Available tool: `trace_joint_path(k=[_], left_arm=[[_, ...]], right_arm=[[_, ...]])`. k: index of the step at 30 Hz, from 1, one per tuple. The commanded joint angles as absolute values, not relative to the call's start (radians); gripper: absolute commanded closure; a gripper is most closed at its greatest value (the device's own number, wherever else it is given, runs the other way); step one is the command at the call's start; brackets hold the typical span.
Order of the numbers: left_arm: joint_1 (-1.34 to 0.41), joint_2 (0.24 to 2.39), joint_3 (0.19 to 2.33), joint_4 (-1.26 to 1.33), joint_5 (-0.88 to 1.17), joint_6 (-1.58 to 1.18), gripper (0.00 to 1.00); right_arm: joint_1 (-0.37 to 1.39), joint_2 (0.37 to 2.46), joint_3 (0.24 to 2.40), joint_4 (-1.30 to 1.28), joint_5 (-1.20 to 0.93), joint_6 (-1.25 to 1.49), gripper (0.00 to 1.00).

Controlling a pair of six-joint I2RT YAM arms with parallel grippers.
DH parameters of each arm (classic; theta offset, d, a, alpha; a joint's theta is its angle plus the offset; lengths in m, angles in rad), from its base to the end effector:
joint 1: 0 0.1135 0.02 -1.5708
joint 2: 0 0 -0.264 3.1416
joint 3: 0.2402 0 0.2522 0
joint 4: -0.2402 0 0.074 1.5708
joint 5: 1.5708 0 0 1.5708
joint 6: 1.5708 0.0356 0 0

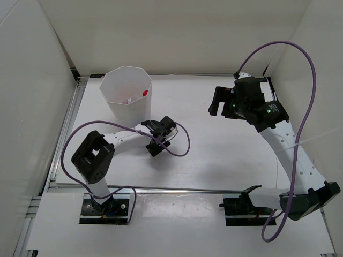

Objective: Put the plastic bottles in the bin

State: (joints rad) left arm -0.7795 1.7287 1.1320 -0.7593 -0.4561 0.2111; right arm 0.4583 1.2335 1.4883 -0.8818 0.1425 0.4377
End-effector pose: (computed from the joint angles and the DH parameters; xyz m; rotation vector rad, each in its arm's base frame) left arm 0.2389 -0.2141 0.1827 1.2520 2.4629 0.5318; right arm 0.2202 0.1030 0.4183 0.0578 2.2112 0.3465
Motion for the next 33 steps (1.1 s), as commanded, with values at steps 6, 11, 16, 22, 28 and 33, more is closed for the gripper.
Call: trace_joint_path(k=[6, 11, 16, 22, 28, 33], left_arm=[[-0.787, 1.72, 1.183, -0.718, -0.522, 0.242, 0.04], [-0.787, 1.73, 1.192, -0.7, -0.522, 0.242, 0.04], [-0.787, 1.749, 1.183, -0.699, -0.508, 0.242, 0.04], [-0.778, 1.738, 1.135, -0.699, -0.497, 0.222, 0.06], [-0.747, 1.718, 1.101, -0.699, -0.506, 0.201, 0.07], [-0.738, 1.695, 1.101, -0.699, -0.571, 0.166, 0.07]], right_arm=[[0.459, 1.235, 1.509, -0.877, 0.135, 0.433, 0.0], [0.459, 1.235, 1.509, -0.877, 0.135, 0.433, 0.0], [0.459, 1.226, 1.509, -0.877, 0.135, 0.433, 0.0], [0.459, 1.226, 1.509, -0.877, 0.135, 0.433, 0.0], [0.459, 1.226, 1.509, -0.877, 0.126, 0.433, 0.0], [0.459, 1.235, 1.509, -0.877, 0.126, 0.433, 0.0]])
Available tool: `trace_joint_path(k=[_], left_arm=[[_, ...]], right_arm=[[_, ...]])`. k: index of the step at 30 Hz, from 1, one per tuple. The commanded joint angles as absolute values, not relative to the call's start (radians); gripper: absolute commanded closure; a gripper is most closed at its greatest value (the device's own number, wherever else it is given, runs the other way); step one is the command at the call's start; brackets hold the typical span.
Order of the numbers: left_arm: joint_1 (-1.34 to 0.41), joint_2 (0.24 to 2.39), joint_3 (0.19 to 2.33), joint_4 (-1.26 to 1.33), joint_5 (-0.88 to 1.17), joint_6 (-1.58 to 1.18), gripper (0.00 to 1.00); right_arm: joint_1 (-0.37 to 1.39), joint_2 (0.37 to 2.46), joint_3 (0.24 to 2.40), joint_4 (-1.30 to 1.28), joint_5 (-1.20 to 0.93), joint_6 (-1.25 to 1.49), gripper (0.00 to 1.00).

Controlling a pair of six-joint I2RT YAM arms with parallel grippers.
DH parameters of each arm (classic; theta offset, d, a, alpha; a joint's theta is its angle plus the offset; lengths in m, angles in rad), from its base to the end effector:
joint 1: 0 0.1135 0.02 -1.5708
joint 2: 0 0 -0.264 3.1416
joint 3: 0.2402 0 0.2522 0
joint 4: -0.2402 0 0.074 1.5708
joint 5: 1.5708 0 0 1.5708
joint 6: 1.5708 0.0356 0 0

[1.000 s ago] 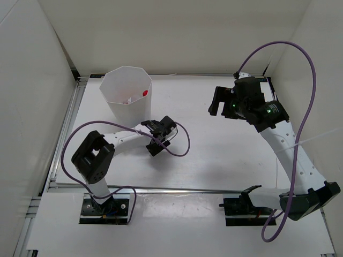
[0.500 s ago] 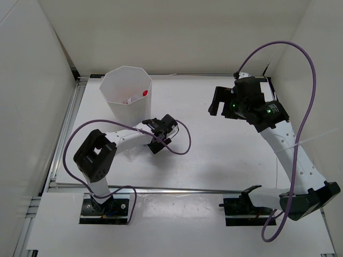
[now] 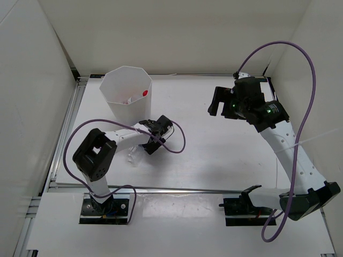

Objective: Put the plastic bottles in the bin

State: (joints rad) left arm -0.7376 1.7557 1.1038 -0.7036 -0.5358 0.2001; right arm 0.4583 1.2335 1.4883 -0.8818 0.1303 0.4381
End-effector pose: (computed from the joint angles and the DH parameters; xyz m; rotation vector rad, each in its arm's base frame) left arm 0.2505 -0.2031 0.1699 1.1590 2.4669 0.6428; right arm 0.2200 0.1034 0.4183 0.0514 2.2143 0.3594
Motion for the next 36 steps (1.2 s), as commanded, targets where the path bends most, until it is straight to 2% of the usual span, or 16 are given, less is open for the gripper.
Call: trace_joint_path(k=[1, 5, 10, 11, 14, 15, 19, 24, 28, 30, 36], left_arm=[[-0.738, 1.684, 1.101, -0.699, -0.583, 0.154, 0.07], [-0.729, 1.684, 1.069, -0.699, -0.563, 0.126, 0.07], [-0.719, 1.695, 1.051, -0.699, -0.454, 0.083, 0.18], [-0.719, 1.695, 1.04, -0.699, -0.439, 0.083, 0.27], [-0.719, 1.716, 1.031, -0.699, -0.385, 0.065, 0.39], [-0.719, 1.717, 1.019, -0.699, -0.371, 0.064, 0.52], [-0.719, 1.727, 1.034, -0.713, -0.328, 0.045, 0.79], [-0.793, 1.709, 1.181, -0.788, -0.262, 0.017, 0.84], [-0.89, 1.709, 1.41, -0.865, -0.235, 0.041, 0.86], [-0.935, 1.718, 1.491, -0.894, -0.216, 0.054, 0.89], [-0.985, 1.698, 1.796, -0.908, -0.178, 0.075, 0.89]], right_arm=[[0.459, 1.235, 1.509, -0.877, 0.126, 0.433, 0.0], [0.459, 1.235, 1.509, -0.877, 0.126, 0.433, 0.0], [0.459, 1.244, 1.519, -0.877, 0.126, 0.433, 0.0], [0.459, 1.244, 1.519, -0.877, 0.126, 0.433, 0.0], [0.459, 1.244, 1.519, -0.877, 0.126, 0.433, 0.0], [0.459, 1.244, 1.519, -0.877, 0.126, 0.433, 0.0], [0.459, 1.244, 1.519, -0.877, 0.126, 0.433, 0.0], [0.459, 1.253, 1.519, -0.877, 0.126, 0.433, 0.0], [0.459, 1.262, 1.519, -0.877, 0.135, 0.433, 0.0], [0.459, 1.262, 1.519, -0.877, 0.161, 0.433, 0.0], [0.459, 1.272, 1.551, -0.91, 0.325, 0.453, 0.0]])
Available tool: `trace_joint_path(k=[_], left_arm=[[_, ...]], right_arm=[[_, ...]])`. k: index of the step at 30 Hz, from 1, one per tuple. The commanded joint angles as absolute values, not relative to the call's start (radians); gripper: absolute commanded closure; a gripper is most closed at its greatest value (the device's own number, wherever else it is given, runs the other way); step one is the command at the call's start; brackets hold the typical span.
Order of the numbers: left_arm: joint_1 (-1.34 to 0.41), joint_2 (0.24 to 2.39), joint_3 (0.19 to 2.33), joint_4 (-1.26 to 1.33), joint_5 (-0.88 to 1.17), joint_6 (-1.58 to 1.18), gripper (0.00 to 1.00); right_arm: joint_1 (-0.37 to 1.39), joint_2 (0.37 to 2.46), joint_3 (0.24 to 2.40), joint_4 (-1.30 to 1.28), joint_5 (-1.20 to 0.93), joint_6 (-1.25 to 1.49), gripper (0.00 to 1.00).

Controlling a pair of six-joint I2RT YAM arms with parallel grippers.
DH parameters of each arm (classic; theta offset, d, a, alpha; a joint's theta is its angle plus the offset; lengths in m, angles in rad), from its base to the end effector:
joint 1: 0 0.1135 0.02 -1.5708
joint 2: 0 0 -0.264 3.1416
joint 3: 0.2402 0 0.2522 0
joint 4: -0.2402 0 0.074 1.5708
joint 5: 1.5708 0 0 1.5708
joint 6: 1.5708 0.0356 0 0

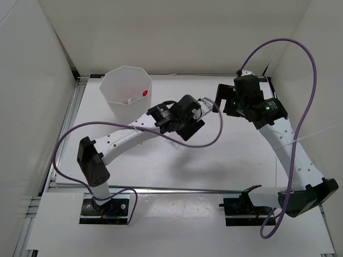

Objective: Put the plastic bottles in the bin

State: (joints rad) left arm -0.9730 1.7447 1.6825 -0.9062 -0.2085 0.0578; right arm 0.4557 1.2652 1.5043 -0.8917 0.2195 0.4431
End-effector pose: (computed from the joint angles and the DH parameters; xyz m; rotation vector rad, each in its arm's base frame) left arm 0.2175 -0.3063 0.3285 1.1664 2.2246 -0.1089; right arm 0.2286 0.1034 0.4155 0.1067 2.2145 0.2557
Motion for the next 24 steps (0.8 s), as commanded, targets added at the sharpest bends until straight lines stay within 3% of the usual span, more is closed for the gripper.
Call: trace_joint_path(k=[1, 6, 10, 15, 22, 24], left_arm=[[-0.985, 1.687, 1.884, -0.908, -0.196, 0.087, 0.86], [-0.963, 1.661, 2.08, -0.803, -0.408, 0.228, 0.8], [-0.844, 1.673, 2.219, -0.747, -0.443, 0.336, 0.8], [-0.694, 1.683, 2.181, -0.71, -0.508, 0.382, 0.86], [-0.439, 1.683, 2.086, -0.677, -0.47, 0.178, 0.87], [-0.379, 1.674, 2.068, -0.676, -0.426, 0.132, 0.8]], right_arm=[[0.459, 1.272, 1.551, -0.922, 0.389, 0.462, 0.0], [0.459, 1.272, 1.56, -0.922, 0.428, 0.471, 0.0], [0.459, 1.262, 1.551, -0.931, 0.452, 0.482, 0.0], [0.459, 1.253, 1.551, -0.931, 0.453, 0.482, 0.0], [0.459, 1.244, 1.551, -0.931, 0.443, 0.482, 0.0], [0.459, 1.244, 1.551, -0.931, 0.434, 0.482, 0.0]])
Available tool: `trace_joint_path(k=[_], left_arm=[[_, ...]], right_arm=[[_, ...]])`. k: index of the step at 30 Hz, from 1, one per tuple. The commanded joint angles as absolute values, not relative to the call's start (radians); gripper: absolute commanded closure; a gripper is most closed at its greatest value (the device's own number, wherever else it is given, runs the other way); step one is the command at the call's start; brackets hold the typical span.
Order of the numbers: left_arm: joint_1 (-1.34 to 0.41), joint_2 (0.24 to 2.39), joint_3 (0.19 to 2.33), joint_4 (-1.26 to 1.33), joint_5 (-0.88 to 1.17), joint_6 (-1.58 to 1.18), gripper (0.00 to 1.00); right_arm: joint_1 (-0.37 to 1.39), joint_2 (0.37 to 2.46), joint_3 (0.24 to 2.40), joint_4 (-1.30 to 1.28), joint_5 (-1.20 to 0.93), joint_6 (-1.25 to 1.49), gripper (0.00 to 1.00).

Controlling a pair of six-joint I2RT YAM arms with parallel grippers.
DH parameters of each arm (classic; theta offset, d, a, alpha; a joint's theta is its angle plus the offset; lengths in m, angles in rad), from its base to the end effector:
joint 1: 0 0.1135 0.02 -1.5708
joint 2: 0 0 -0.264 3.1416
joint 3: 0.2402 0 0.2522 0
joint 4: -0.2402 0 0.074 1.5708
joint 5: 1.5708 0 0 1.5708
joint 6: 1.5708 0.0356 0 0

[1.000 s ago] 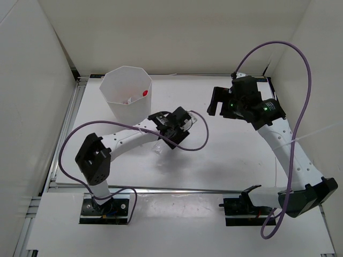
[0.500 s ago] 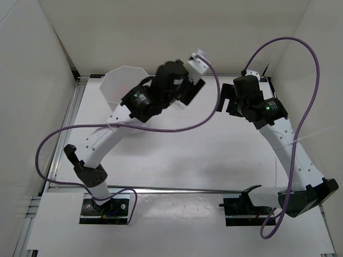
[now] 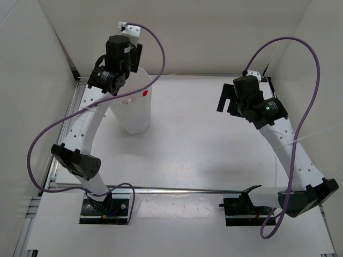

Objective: Put the plastic bottles in the bin

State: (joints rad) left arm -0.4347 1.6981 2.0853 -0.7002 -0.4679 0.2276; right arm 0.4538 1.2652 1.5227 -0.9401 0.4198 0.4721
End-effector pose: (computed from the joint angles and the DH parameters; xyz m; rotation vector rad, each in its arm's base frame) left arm 0.3318 -0.1363 0.4908 0.2954 1.8360 0.2965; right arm 0.2264 0.0943 0.4185 0.2403 2.1718 0.0475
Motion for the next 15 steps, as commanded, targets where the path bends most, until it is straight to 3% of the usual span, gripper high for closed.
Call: trace_joint_path(k=[1, 3, 4, 5, 6, 15], left_arm=[[-0.365, 1.674, 2.051, -0.676, -0.411, 0.108, 0.76], [-0.354, 1.652, 2.027, -0.676, -0.367, 0.061, 0.68], [-0.354, 1.643, 1.993, -0.676, -0.367, 0.052, 0.57], [-0.354, 1.632, 1.973, -0.676, -0.367, 0.026, 0.26], [-0.354, 1.603, 1.95, -0.676, -0.379, 0.014, 0.0], [-0.354, 1.422, 1.732, -0.667, -0.478, -0.037, 0.0]], right_arm=[[0.459, 1.244, 1.551, -0.931, 0.434, 0.482, 0.0], [0.459, 1.235, 1.551, -0.931, 0.434, 0.482, 0.0], [0.459, 1.235, 1.542, -0.931, 0.434, 0.482, 0.0], [0.459, 1.224, 1.542, -0.931, 0.434, 0.482, 0.0], [0.459, 1.224, 1.531, -0.931, 0.443, 0.482, 0.0], [0.459, 1.235, 1.522, -0.931, 0.434, 0.5, 0.0]])
